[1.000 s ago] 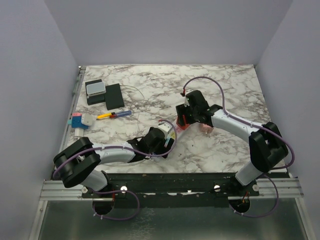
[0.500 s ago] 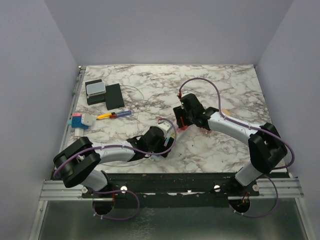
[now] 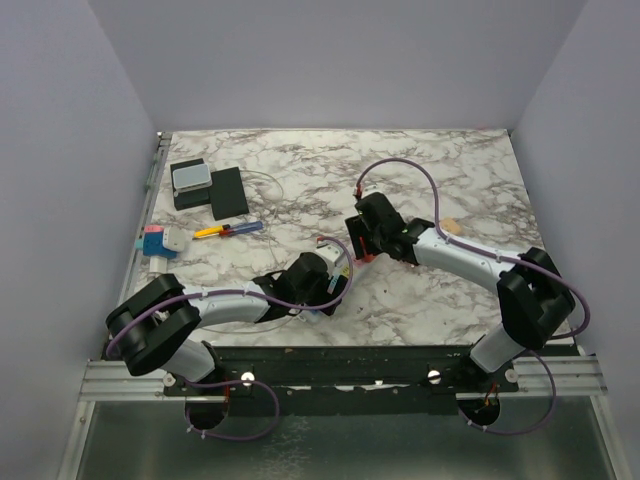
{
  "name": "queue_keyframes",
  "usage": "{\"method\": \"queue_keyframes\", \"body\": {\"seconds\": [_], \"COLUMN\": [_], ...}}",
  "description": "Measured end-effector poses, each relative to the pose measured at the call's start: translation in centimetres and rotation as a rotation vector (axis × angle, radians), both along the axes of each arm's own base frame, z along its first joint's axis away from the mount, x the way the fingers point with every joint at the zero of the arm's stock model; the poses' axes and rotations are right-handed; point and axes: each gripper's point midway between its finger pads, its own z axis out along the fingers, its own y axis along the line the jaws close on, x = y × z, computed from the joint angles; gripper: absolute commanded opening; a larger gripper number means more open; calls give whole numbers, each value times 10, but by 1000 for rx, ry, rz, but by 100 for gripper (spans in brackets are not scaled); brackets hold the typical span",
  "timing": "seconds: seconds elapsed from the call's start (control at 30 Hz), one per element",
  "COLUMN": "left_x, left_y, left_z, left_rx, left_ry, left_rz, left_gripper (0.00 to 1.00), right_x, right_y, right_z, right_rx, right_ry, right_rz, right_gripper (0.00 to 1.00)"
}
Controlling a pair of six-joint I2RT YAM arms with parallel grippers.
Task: Pull the plug off the socket
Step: Remove the plug from the socket.
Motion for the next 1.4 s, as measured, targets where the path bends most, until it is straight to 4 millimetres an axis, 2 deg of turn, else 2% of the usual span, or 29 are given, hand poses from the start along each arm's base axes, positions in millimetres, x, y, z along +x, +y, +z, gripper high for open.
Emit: {"method": "queue_keyframes", "body": {"seconds": [0.7,1.1,1.4], "left_x": [4,5,5], "left_y": [-2,-3,-3], "left_z": [1,1,1], "left_rx": [-14,-19,-18], "left_ry": [-5,1,2], "left_rz": [5,5,5], "left_gripper": [0,0,0], "right_x": [12,13,6], "right_y": [-17,-17,-4], "right_z": [-2,0,4], "right_rx": [172,147,32], "right_ry": [120,96,4], "right_rz": [2,4,4], "right_gripper": [1,1,1]}}
